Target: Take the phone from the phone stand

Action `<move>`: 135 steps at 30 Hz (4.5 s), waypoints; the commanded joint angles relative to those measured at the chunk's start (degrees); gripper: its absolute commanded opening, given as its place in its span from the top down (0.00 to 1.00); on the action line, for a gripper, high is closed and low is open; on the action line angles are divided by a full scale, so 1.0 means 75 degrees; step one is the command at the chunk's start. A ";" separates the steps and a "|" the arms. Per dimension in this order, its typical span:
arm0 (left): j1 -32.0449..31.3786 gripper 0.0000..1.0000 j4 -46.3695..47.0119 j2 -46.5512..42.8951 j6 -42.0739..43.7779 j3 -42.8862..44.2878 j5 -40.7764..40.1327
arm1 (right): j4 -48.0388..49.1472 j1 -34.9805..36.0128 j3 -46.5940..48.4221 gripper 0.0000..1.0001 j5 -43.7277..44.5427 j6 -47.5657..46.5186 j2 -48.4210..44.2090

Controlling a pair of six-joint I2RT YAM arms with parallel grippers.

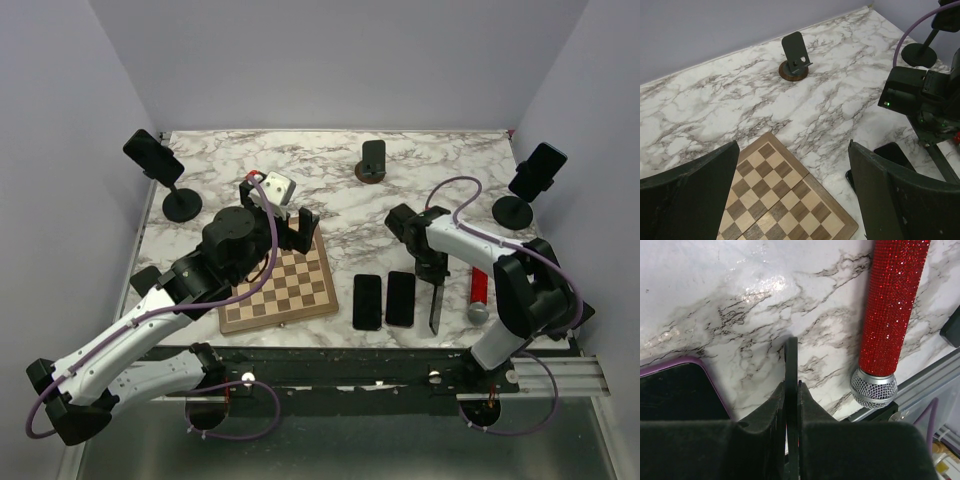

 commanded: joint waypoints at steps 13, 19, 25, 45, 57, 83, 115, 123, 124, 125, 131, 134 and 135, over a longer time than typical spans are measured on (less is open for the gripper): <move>0.0040 0.01 0.0077 -0.0108 -0.0045 -0.0057 0.0142 | 0.0380 0.0145 0.0230 0.99 0.0831 -0.0173 0.1017; 0.0040 0.01 0.0078 -0.0201 -0.0022 -0.0066 0.0126 | 0.0298 0.0305 0.0249 0.97 0.0626 -0.0203 0.1154; 0.0040 0.02 0.0067 -0.0260 -0.0011 -0.0057 0.0127 | 0.0623 0.0337 -0.0024 0.83 0.0214 -0.0174 0.1157; 0.0040 0.01 0.0072 -0.0269 0.0011 -0.0072 0.0063 | 0.1192 0.0419 0.0029 0.37 -0.0335 -0.0567 0.0030; 0.0063 0.01 0.0061 0.0060 -0.0045 -0.0069 0.0057 | 0.2100 0.0342 0.0371 0.04 0.0822 -0.0418 -0.2057; 0.0063 0.02 -0.0015 -0.0337 -0.0279 0.0002 0.0665 | 0.1410 -0.4281 0.4879 0.00 0.1714 0.0388 0.0009; -0.0089 0.02 0.0009 -0.0426 -0.0314 0.0025 0.0783 | 0.2926 -0.5492 0.5414 0.00 0.1605 -0.1757 0.1105; -0.0087 0.02 -0.0004 -0.0355 -0.0326 0.0037 0.0795 | 0.3384 -0.5506 0.5127 0.09 0.1743 -0.2032 0.1120; -0.0089 0.01 -0.0004 -0.0340 -0.0337 0.0037 0.0795 | 0.3469 -0.5501 0.5071 0.11 0.1774 -0.2074 0.1112; -0.0089 0.02 -0.0013 -0.0332 -0.0338 0.0037 0.0809 | 0.3531 -0.5498 0.5010 0.13 0.1792 -0.2097 0.1099; -0.0037 0.01 -0.0004 -0.0271 -0.0354 0.0036 0.0832 | 0.4095 -0.5492 0.4500 0.32 0.1398 -0.2537 0.0833; 0.0022 0.02 0.0006 -0.0252 -0.0407 0.0037 0.0989 | 0.4433 -0.5494 0.4202 0.53 0.0758 -0.2904 0.0549; 0.0038 0.02 0.0008 -0.0220 -0.0419 0.0037 0.1042 | 0.4567 -0.5484 0.4100 0.59 0.0580 -0.3069 0.0431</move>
